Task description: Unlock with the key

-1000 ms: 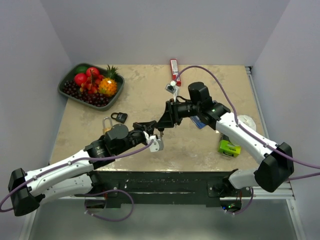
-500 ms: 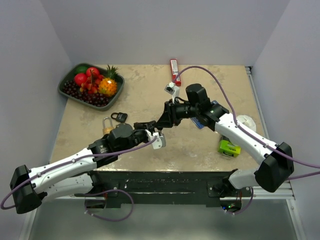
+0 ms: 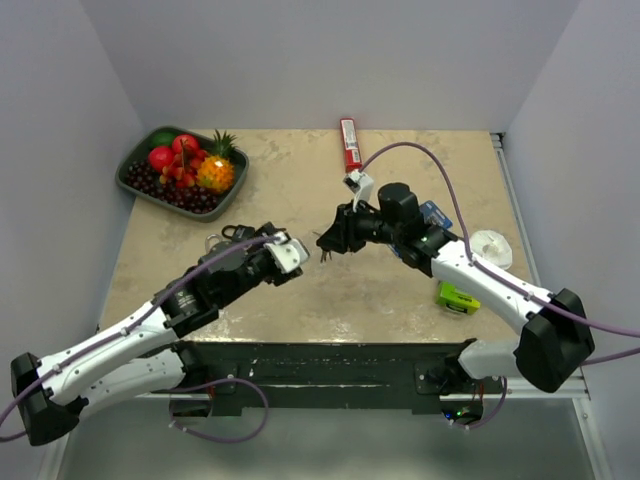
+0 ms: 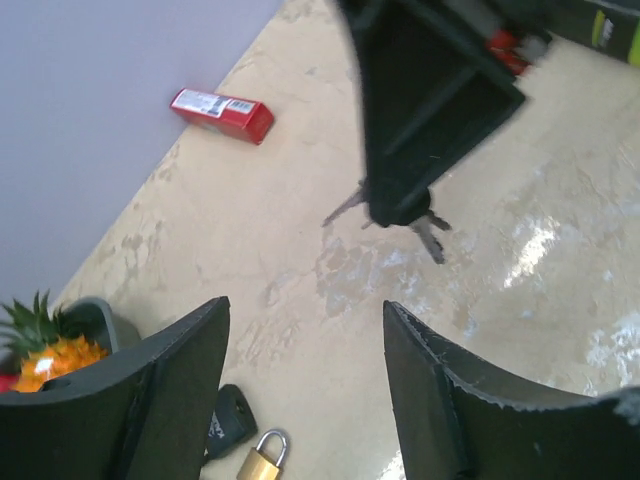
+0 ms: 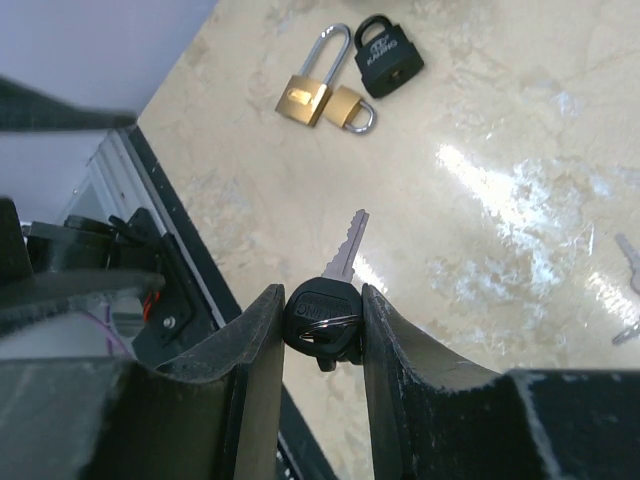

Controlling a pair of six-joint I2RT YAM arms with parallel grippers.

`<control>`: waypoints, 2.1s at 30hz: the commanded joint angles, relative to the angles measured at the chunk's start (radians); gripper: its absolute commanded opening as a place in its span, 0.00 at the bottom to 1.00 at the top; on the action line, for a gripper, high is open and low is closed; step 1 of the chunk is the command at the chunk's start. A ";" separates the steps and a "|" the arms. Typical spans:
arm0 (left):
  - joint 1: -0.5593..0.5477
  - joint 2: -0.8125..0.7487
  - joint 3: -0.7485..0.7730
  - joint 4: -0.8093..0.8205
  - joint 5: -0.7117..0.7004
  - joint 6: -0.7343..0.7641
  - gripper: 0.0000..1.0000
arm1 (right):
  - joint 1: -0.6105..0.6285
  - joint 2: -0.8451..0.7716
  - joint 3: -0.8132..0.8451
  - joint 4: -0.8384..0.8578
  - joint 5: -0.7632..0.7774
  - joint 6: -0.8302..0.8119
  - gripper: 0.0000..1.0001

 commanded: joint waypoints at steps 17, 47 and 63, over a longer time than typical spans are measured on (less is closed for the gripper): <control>0.217 0.044 -0.075 0.522 0.143 -1.285 0.73 | 0.144 -0.266 -0.314 0.635 0.295 -0.122 0.00; 0.228 0.234 -0.064 0.775 0.284 -1.468 0.30 | 0.270 -0.303 -0.364 0.747 0.418 -0.203 0.00; 0.346 0.089 -0.098 0.681 0.362 -1.275 0.00 | 0.135 -0.338 -0.287 0.563 0.142 -0.081 0.80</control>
